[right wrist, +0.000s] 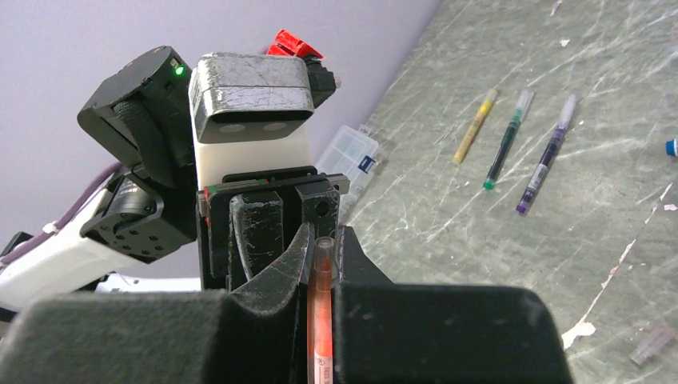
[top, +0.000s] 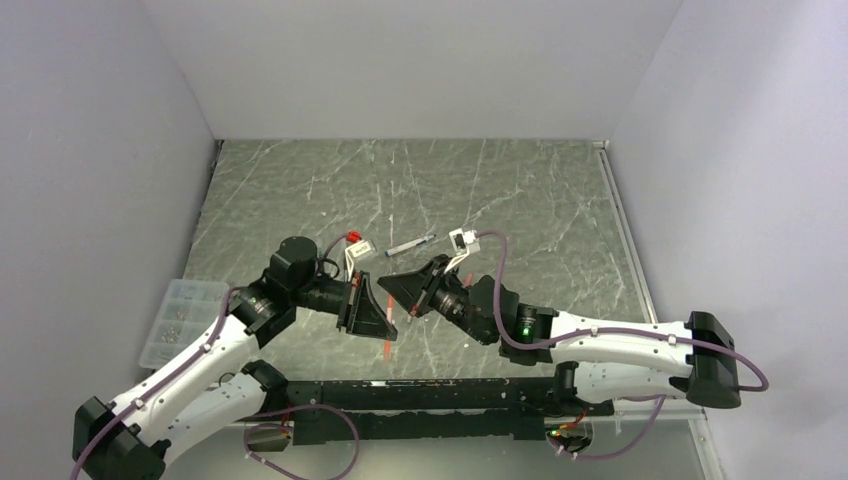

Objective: Insert the pens into the pen caps
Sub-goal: Press the pen cap onto the pen.

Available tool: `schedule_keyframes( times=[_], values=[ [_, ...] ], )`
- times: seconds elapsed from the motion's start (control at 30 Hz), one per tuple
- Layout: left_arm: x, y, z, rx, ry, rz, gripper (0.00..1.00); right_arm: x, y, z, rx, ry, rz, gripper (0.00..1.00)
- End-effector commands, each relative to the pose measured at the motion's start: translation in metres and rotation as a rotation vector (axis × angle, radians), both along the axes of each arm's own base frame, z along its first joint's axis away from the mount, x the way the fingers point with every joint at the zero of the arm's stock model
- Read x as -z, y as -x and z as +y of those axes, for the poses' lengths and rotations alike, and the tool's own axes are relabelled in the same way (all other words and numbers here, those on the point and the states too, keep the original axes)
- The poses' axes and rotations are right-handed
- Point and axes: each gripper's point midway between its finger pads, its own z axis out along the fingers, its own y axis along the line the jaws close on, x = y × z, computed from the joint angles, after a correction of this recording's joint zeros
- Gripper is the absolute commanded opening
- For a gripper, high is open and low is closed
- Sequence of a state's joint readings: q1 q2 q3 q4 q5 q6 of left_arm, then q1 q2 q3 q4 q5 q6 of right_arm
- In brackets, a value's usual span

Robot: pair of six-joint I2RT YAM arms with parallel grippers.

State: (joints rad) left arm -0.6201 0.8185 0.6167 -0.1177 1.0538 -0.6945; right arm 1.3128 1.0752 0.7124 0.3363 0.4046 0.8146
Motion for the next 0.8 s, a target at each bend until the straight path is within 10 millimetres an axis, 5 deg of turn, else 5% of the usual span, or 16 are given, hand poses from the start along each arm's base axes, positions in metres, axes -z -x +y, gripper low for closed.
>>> schedule_keyframes(
  times=[0.0,0.37,0.77],
  values=[
    [-0.103,-0.061,-0.006,-0.234,0.214,-0.383,0.00,0.110,0.109,0.011,-0.435,0.313,0.149,0.00],
    [-0.098,-0.059,0.001,-0.251,0.189,-0.376,0.00,0.100,0.099,-0.002,-0.362,0.332,0.121,0.00],
    [-0.058,-0.059,-0.001,-0.233,0.128,-0.276,0.00,0.030,0.066,0.003,-0.203,0.231,-0.001,0.19]
  ],
)
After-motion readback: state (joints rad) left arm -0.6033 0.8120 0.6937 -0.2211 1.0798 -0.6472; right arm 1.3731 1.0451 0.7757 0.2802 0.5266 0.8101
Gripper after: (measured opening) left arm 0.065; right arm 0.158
